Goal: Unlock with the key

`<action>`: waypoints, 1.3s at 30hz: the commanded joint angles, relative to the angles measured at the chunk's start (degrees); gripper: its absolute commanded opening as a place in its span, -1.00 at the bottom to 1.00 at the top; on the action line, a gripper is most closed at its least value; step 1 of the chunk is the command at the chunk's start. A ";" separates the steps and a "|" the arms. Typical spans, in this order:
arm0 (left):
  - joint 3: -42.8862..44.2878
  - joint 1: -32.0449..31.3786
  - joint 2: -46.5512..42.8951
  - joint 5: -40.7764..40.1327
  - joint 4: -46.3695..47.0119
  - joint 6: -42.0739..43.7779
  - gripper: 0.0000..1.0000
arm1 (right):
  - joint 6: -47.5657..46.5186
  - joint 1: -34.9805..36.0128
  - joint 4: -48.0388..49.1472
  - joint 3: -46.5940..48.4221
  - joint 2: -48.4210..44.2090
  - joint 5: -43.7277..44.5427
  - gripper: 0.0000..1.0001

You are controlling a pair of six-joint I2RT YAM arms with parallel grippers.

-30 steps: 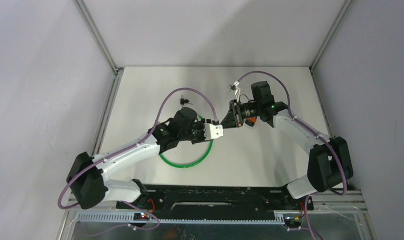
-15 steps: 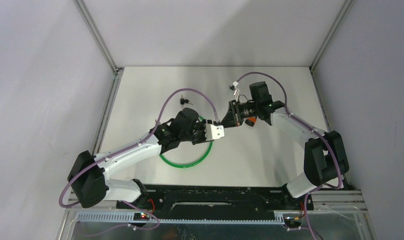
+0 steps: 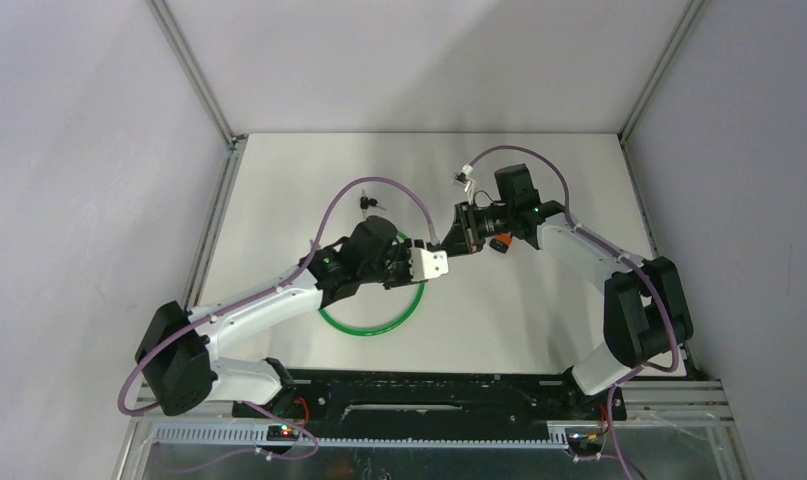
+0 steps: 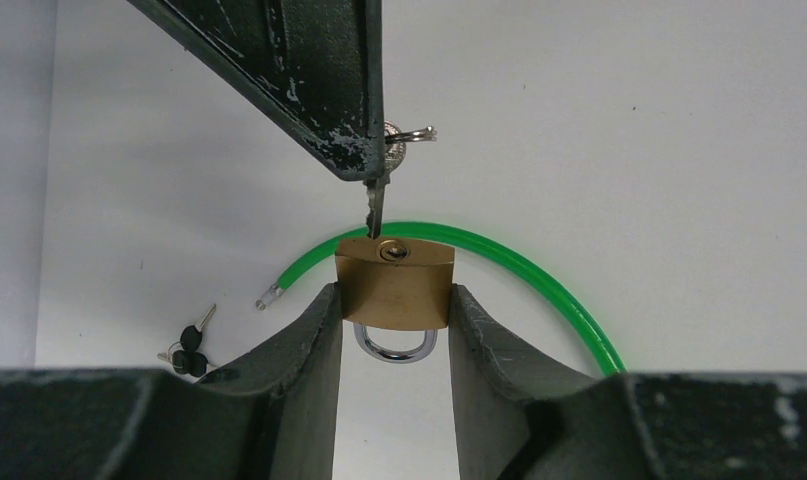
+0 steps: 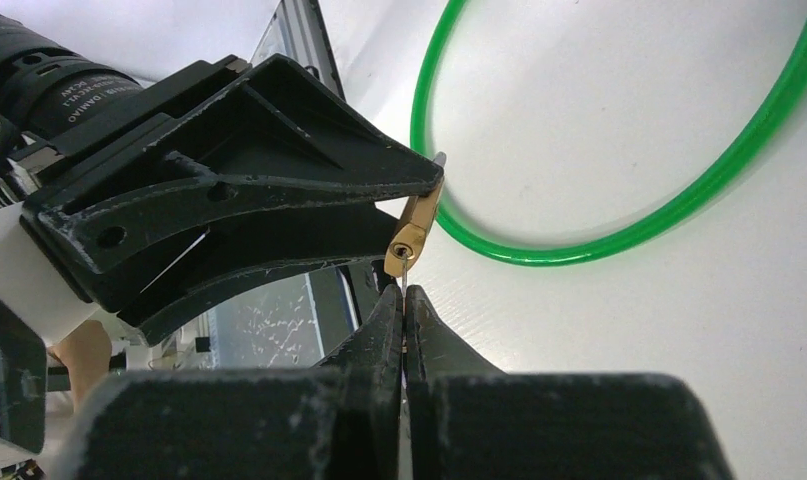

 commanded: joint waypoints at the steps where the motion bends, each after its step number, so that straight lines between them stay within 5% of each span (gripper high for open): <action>1: 3.50 -0.42 -0.33 -0.34 2.14 -0.73 -1.00 | -0.85 0.68 0.26 2.38 0.47 0.41 -1.00; 39: 4.90 -1.96 2.00 -6.79 3.49 -1.21 -1.00 | 2.89 2.04 2.00 2.40 3.07 2.01 -1.00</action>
